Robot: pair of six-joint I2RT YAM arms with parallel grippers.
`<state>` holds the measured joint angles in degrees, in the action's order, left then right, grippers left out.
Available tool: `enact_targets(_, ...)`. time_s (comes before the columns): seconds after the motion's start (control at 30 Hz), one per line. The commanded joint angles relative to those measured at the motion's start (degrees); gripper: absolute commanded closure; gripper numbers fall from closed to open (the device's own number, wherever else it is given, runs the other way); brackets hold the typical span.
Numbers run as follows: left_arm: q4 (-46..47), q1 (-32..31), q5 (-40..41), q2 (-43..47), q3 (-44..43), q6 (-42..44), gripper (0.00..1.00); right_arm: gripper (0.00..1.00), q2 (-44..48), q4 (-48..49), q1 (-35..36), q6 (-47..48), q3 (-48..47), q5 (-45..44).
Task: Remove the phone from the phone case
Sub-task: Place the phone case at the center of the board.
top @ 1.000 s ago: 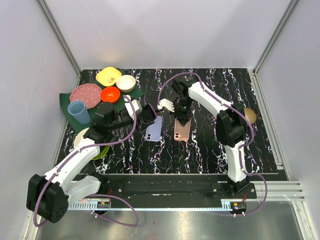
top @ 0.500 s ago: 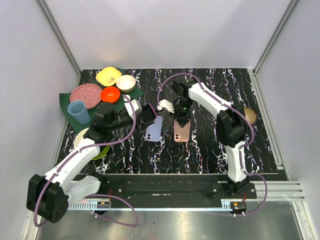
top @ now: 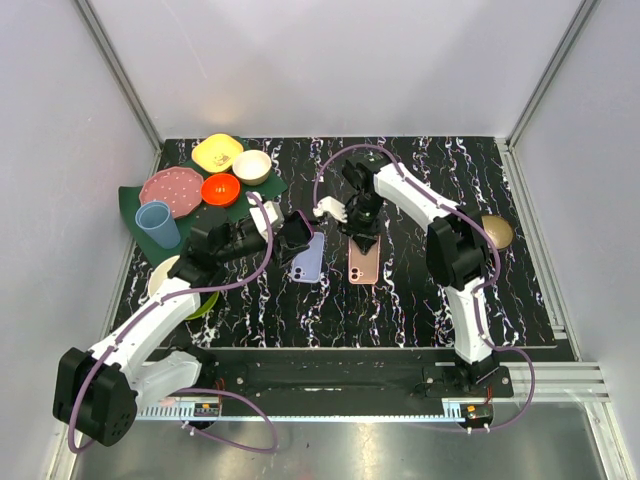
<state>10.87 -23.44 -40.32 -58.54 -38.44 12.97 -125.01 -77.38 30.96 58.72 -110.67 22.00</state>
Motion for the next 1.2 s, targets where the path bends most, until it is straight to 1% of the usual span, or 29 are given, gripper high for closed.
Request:
enact_targets(0.0,6.5,0.4,-1.5,1.9,-0.5,-0.5,0.67,0.67,-1.5,-7.4,-0.6,-0.3,1.5,-4.9)
enact_targets(0.03,6.5,0.4,-1.6,1.9,-0.5,-0.6,0.67,0.63,-1.6,-6.7,-0.6,-0.4,1.9,-5.0)
enact_targets(0.17,6.4,0.5,-1.7,1.9,-0.4,-0.6,0.67,0.59,-1.9,-3.1,-0.6,-0.9,2.9,-6.9)
enact_targets(0.43,6.6,0.5,-2.0,1.5,-0.4,-0.9,0.67,0.58,-1.6,5.7,-1.3,-2.4,2.7,-8.4)
enact_targets(0.6,6.7,0.5,-2.0,1.5,-0.4,-0.9,0.67,0.55,-3.4,6.9,-1.3,-2.5,2.0,-10.5)
enact_targets(0.8,6.9,0.5,-2.0,1.5,-0.2,-1.0,0.67,0.51,-3.7,10.9,-1.6,-2.5,2.7,-13.6)
enact_targets(0.93,6.8,0.5,-2.2,1.4,-0.3,-1.1,0.67,0.47,-4.6,13.4,-1.6,-2.0,2.6,-16.5)
enact_targets(0.97,6.8,0.5,-2.2,1.4,-0.3,-1.1,0.67,0.44,-4.8,13.7,-1.6,-1.9,2.6,-17.1)
enact_targets(1.17,6.6,0.6,-2.2,1.4,-0.4,-1.0,0.67,0.36,-5.5,16.8,-1.7,-1.9,2.6,-18.8)
